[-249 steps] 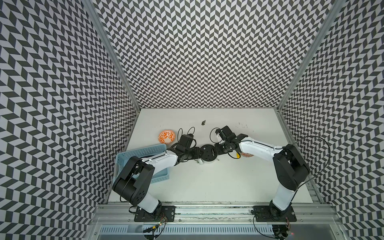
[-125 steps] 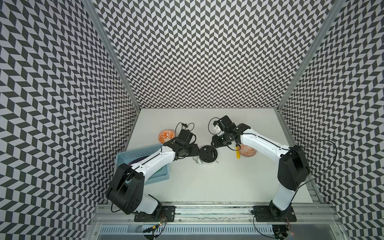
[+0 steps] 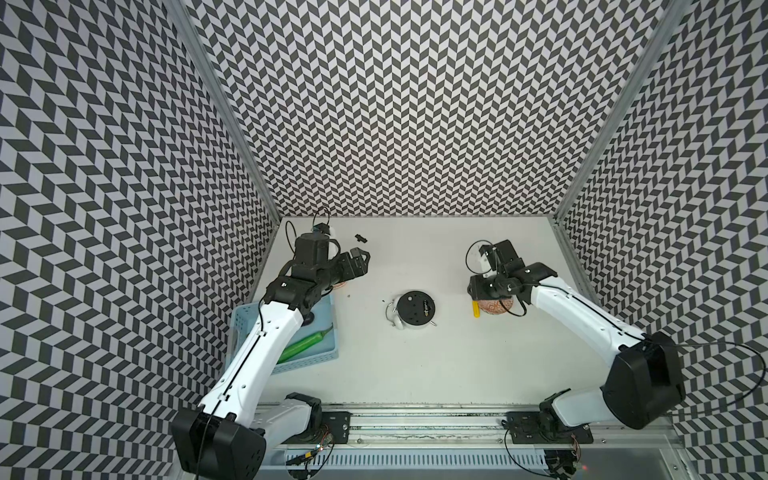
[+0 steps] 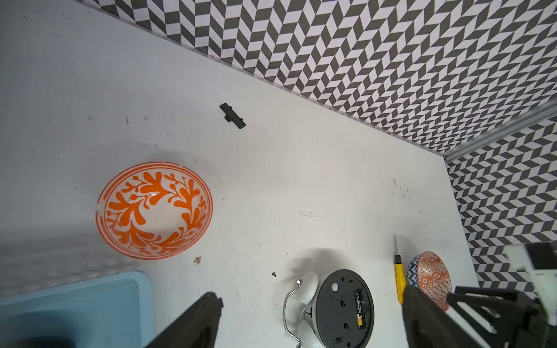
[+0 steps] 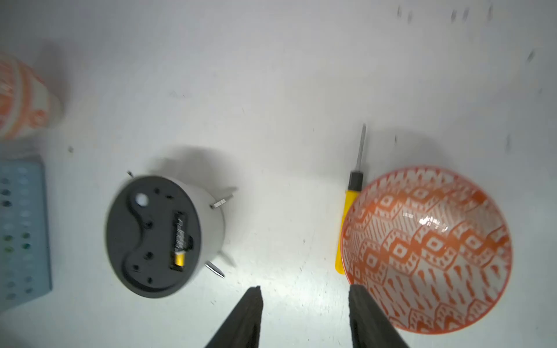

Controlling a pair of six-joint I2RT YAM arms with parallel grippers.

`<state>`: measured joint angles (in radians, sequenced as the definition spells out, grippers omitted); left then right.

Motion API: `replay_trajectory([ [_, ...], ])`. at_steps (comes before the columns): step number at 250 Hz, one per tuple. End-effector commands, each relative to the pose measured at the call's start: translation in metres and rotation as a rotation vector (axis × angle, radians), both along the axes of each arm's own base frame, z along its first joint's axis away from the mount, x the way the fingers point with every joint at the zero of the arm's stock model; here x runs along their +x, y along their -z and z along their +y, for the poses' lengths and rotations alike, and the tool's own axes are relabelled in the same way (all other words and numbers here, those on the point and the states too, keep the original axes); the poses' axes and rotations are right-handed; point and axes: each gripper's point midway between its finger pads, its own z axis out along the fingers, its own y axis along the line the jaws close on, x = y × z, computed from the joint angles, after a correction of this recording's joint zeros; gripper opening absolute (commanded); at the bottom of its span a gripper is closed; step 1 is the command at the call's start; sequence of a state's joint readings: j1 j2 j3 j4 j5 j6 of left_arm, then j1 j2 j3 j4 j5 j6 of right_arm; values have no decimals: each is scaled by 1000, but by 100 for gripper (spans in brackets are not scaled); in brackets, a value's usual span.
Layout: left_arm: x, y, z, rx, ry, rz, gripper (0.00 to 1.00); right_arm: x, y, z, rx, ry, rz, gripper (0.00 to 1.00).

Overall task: Remove the battery from the alarm
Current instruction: Pick up the screwdriver from the center of the board.

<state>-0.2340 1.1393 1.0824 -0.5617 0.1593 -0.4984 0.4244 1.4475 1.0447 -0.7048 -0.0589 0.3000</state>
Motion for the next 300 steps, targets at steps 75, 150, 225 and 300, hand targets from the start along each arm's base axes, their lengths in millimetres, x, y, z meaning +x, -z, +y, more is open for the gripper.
replay_trajectory([
  [75,-15,77,-27,-108,127,147,96,9,61,-10,-31,113,-32,50],
  [150,-17,84,-32,-121,149,167,94,35,83,-17,-122,138,-72,41],
  [225,-14,70,-62,-170,263,129,92,2,88,11,-70,-15,-12,10],
  [300,-40,-4,-152,-431,674,-39,86,-43,-61,92,378,-406,-223,4],
])
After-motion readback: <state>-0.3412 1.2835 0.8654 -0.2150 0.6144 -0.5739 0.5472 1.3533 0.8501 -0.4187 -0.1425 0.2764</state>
